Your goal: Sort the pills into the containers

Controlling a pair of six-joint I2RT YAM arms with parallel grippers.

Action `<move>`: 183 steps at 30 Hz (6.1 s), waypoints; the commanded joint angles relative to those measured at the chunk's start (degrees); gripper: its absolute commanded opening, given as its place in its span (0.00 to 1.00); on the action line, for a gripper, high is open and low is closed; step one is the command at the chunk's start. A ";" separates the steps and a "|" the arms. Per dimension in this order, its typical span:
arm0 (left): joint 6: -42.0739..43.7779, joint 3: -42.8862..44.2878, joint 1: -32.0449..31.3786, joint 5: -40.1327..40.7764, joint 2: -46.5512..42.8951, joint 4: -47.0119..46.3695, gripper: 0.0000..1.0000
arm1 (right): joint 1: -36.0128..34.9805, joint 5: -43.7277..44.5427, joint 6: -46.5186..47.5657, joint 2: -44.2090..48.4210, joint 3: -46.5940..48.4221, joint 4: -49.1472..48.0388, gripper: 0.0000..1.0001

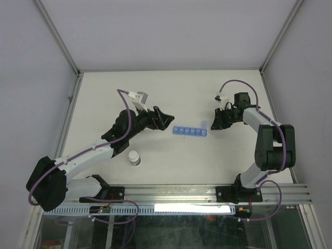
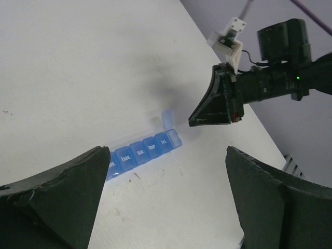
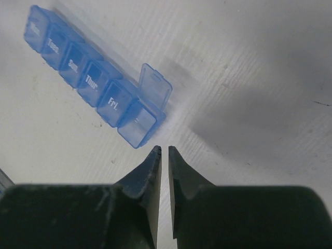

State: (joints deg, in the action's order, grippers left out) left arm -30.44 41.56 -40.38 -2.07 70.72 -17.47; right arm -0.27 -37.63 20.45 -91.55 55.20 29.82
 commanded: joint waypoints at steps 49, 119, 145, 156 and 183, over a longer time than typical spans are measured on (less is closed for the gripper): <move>9.13 15.71 9.06 23.47 3.24 48.53 0.84 | -12.58 -27.64 18.51 19.31 6.01 10.05 0.75; -17.58 4.27 -7.17 -7.50 1.74 -9.88 0.00 | -20.41 -18.39 25.72 33.09 -2.05 -5.32 0.90; -17.76 3.79 -8.34 -9.82 3.01 -16.15 0.63 | -26.36 -13.46 23.16 32.82 -5.01 -8.68 0.05; 15.38 -11.16 -8.17 -18.70 -16.72 -21.92 0.99 | -19.99 -27.95 31.61 32.13 -3.69 4.82 0.00; 37.02 -12.82 -10.59 -27.71 1.56 -42.49 0.63 | -19.83 -31.45 38.79 28.81 -6.07 8.04 0.00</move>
State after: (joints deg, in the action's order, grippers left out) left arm 6.00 25.69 -50.33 -30.89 71.42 -57.04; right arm -20.01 -66.89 58.00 -63.29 49.04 37.87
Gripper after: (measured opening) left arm 0.660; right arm 0.551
